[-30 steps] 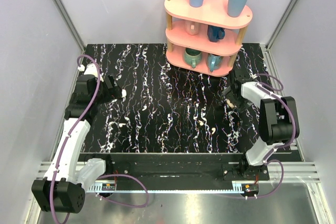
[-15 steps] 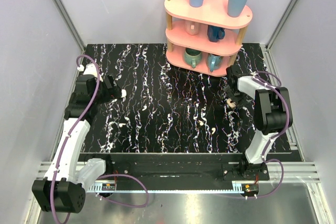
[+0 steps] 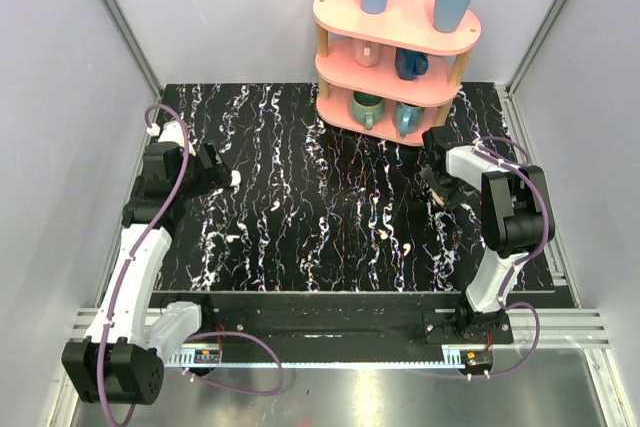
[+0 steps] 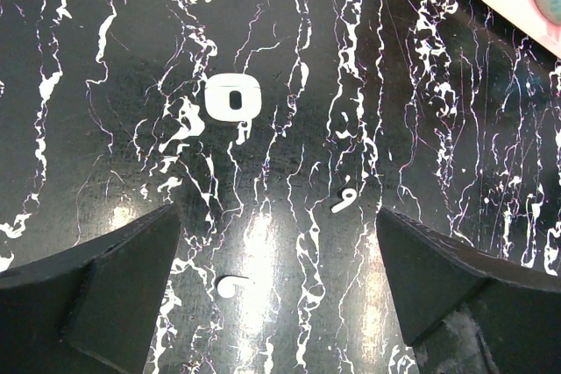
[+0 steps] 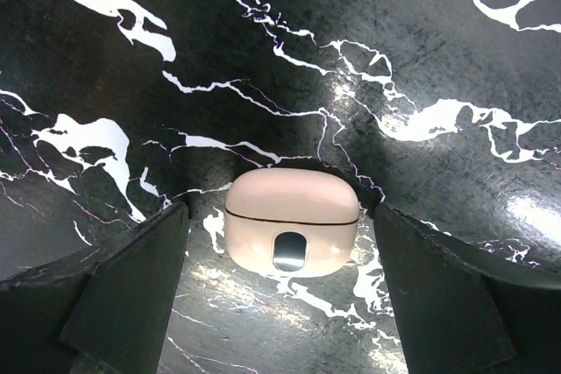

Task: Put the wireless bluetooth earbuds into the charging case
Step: Pick up the charging case from the center of the board.

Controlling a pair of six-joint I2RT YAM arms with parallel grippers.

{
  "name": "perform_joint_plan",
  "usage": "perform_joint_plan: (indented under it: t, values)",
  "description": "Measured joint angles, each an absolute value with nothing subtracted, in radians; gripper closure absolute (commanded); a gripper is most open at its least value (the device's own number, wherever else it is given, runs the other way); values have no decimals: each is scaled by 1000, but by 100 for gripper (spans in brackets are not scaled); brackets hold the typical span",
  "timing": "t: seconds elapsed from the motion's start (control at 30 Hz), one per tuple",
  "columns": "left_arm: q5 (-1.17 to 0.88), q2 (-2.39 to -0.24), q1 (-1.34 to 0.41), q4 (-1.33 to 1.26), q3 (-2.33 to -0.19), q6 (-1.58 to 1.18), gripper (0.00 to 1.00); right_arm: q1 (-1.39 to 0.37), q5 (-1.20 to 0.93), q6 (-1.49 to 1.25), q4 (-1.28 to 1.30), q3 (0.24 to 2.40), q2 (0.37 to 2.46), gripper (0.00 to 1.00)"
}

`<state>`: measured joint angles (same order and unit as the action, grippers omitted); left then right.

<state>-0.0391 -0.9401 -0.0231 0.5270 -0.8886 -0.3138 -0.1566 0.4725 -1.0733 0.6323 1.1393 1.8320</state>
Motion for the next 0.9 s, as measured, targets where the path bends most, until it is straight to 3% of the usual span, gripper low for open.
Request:
perform_joint_plan:
  t: [0.3, 0.9]
  values:
    - [-54, -947, -22, 529, -889, -313, 1, -156, 489, -1090, 633, 1139, 1832, 8]
    - [-57, -947, -22, 531, -889, -302, 1, -115, 490, -1098, 632, 1137, 1832, 19]
